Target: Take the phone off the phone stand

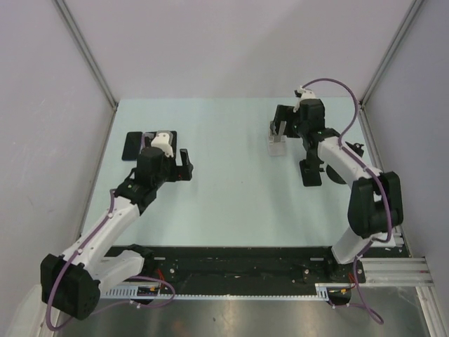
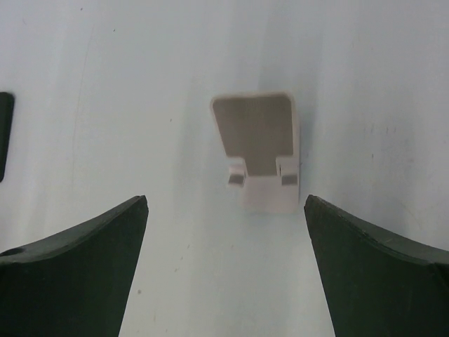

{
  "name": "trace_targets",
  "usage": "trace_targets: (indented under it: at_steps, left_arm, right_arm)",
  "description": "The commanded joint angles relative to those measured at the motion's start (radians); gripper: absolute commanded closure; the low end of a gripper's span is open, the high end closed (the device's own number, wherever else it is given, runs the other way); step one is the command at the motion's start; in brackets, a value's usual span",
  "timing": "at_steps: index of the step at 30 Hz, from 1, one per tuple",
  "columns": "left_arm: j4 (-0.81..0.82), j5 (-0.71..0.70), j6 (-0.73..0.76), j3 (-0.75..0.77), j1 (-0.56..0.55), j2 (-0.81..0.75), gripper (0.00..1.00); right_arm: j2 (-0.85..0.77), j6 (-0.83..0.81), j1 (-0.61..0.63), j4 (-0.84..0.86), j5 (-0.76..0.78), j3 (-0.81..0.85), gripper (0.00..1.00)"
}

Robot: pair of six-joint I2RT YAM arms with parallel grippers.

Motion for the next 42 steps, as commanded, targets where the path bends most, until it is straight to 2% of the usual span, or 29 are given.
trace_targets:
  at_steps: [1, 8, 13, 19, 22, 23, 25, 26, 29, 35, 42]
  left_arm:
    - [0.151, -0.081, 0.054, -0.058, 0.003, -0.072, 0.00]
    - [0.174, -0.105, 0.065, -0.051, -0.008, -0.094, 0.00]
    - [0.174, -0.116, 0.068, -0.055, -0.015, -0.109, 0.00]
    - [0.177, -0.116, 0.068, -0.055, -0.022, -0.107, 0.00]
    - [0.179, -0.113, 0.067, -0.057, -0.023, -0.109, 0.00]
    - [0.179, -0.113, 0.067, -0.058, -0.023, -0.111, 0.00]
    - [0.180, -0.111, 0.064, -0.058, -0.025, -0.109, 0.00]
    - [0.180, -0.111, 0.062, -0.058, -0.025, -0.111, 0.00]
    - [0.183, -0.110, 0.061, -0.058, -0.029, -0.112, 0.00]
    - [0.188, -0.105, 0.056, -0.061, -0.035, -0.114, 0.00]
    - [0.192, -0.104, 0.056, -0.061, -0.051, -0.115, 0.00]
  right_arm:
    - [0.166, -0.050, -0.002, -0.011, 0.073, 0.183, 0.00]
    - [0.403, -0.098, 0.012, -0.155, 0.159, 0.466, 0.00]
    - [0.490, -0.112, 0.034, -0.187, 0.207, 0.534, 0.01]
    - [0.495, -0.121, 0.063, -0.194, 0.193, 0.522, 0.16]
    - [0.480, -0.124, 0.074, -0.198, 0.196, 0.495, 0.27]
    - [0.460, -0.119, 0.077, -0.195, 0.198, 0.484, 0.35]
    - [0.429, -0.116, 0.084, -0.188, 0.199, 0.436, 0.44]
    - [0.414, -0.116, 0.087, -0.178, 0.201, 0.415, 0.51]
    - [0.342, -0.105, 0.103, -0.178, 0.199, 0.343, 0.59]
    - [0.171, -0.101, 0.133, -0.212, 0.206, 0.209, 0.64]
    - [-0.005, -0.112, 0.143, -0.221, 0.218, 0.016, 0.64]
